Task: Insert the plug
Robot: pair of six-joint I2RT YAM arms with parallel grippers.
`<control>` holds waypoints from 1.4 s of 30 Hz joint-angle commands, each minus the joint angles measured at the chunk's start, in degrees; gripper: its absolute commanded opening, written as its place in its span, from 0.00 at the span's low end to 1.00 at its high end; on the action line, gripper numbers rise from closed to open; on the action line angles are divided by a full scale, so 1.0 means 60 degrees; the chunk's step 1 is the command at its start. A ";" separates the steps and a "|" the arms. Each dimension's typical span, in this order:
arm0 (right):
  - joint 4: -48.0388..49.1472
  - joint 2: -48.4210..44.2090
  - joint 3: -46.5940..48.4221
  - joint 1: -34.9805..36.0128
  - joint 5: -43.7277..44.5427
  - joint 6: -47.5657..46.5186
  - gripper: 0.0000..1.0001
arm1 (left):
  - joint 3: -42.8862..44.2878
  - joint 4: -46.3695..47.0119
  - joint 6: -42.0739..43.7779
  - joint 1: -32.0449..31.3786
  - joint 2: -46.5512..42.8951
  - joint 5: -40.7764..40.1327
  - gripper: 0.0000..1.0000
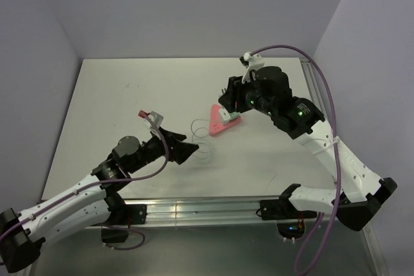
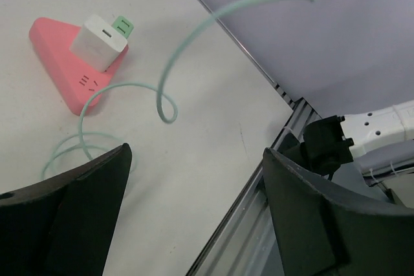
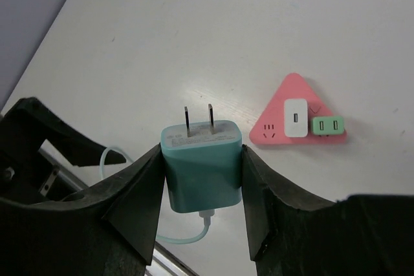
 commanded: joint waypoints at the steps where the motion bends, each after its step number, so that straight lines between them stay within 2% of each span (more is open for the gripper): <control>1: 0.0741 -0.0217 0.0150 0.0005 -0.1311 -0.1005 0.00 | 0.0841 0.0169 0.0099 -0.0041 -0.0072 0.0143 0.89; 5: 0.1633 -0.1474 -0.1370 0.0005 -0.2453 -0.1929 0.00 | 0.1662 -0.0299 -0.0541 -0.0041 -0.0189 -0.0821 0.88; 8: 0.1782 -0.2003 -0.2091 0.0020 -0.3302 -0.2544 0.00 | 0.2906 -0.1178 -0.1361 0.0047 0.0395 -0.0736 0.86; 10: 0.1651 -0.2136 -0.2268 0.0078 -0.3874 -0.3215 0.00 | 0.3739 -0.1602 -0.1875 0.0061 0.0834 -0.0764 0.88; 12: 0.1460 -0.2385 -0.2370 0.0443 -0.3789 -0.3628 0.00 | 0.4298 -0.2611 -0.2608 0.0105 0.1099 -0.0853 0.92; 15: 0.1168 -0.2606 -0.2386 0.1377 -0.3102 -0.4288 0.00 | 0.5455 -0.3333 -0.3268 0.0834 0.1816 0.0753 0.86; 17: 0.0788 -0.2519 -0.2210 0.1733 -0.2808 -0.4509 0.00 | 0.5633 -0.3391 -0.3517 0.1086 0.2154 0.1967 0.83; 22: 0.0435 -0.2328 -0.2034 0.2216 -0.2530 -0.4787 0.00 | 0.5868 -0.4007 -0.3212 0.1146 0.2797 0.2909 0.88; 27: 0.0259 -0.2181 -0.2078 0.2569 -0.1943 -0.4890 0.00 | 0.5489 -0.3364 -0.3284 0.1044 0.3210 0.4316 0.83; 31: 0.0215 -0.2079 -0.2122 0.2628 -0.2015 -0.4890 0.00 | 0.5648 -0.3799 -0.2628 0.0721 0.3340 0.4216 0.81; 35: 0.0068 -0.1917 -0.2019 0.2715 -0.2104 -0.4890 0.00 | 0.5693 -0.3787 -0.2479 0.0457 0.3809 0.4508 0.80; 42: 0.0112 -0.1961 -0.2078 0.2774 -0.2236 -0.4861 0.00 | 0.5839 -0.4052 -0.2200 0.0208 0.4279 0.4141 0.77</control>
